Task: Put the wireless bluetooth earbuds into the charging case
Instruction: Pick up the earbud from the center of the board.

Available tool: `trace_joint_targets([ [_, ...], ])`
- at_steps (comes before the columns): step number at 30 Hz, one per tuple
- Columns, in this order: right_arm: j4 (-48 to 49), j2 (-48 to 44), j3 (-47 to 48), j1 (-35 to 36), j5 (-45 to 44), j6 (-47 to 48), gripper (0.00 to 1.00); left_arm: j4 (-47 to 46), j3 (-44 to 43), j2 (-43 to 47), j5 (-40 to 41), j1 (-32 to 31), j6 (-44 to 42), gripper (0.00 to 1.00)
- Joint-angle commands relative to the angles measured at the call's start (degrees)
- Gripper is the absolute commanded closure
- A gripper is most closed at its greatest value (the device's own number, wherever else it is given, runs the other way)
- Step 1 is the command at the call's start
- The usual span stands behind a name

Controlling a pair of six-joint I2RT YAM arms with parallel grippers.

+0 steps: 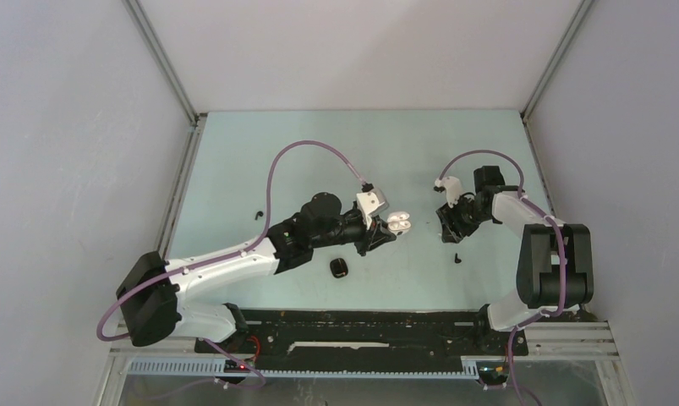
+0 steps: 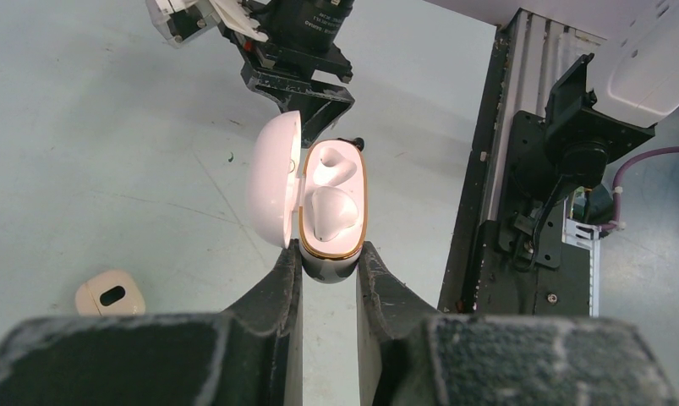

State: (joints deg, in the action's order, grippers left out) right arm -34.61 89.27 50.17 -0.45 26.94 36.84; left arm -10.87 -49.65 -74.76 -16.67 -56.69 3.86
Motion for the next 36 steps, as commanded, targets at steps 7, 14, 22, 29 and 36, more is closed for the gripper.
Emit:
trace_joint_targets([
  [7, -0.9, -2.8, 0.8, -0.1, 0.1, -1.2, 0.46, 0.0, -2.8, 2.4, 1.0, -0.7, -2.0, 0.99],
  [14, -1.6, -4.2, 0.8, -0.9, 0.0, -1.6, 0.46, 0.3, -2.8, 3.0, 1.5, -0.9, -2.3, 0.99],
  [22, -2.9, -6.8, 0.8, -2.4, 2.0, -1.8, 0.46, 0.7, -2.8, 3.2, 1.8, -1.5, -2.6, 0.99],
  [29, -3.5, -6.4, 0.8, -4.1, 3.0, -0.8, 0.47, 1.7, -3.0, 3.3, 2.5, -2.5, -3.8, 0.99],
  [36, -4.0, -5.2, 0.8, -5.7, 4.9, 0.8, 0.46, 2.4, -3.4, 2.8, 2.5, -3.1, -3.8, 0.99],
])
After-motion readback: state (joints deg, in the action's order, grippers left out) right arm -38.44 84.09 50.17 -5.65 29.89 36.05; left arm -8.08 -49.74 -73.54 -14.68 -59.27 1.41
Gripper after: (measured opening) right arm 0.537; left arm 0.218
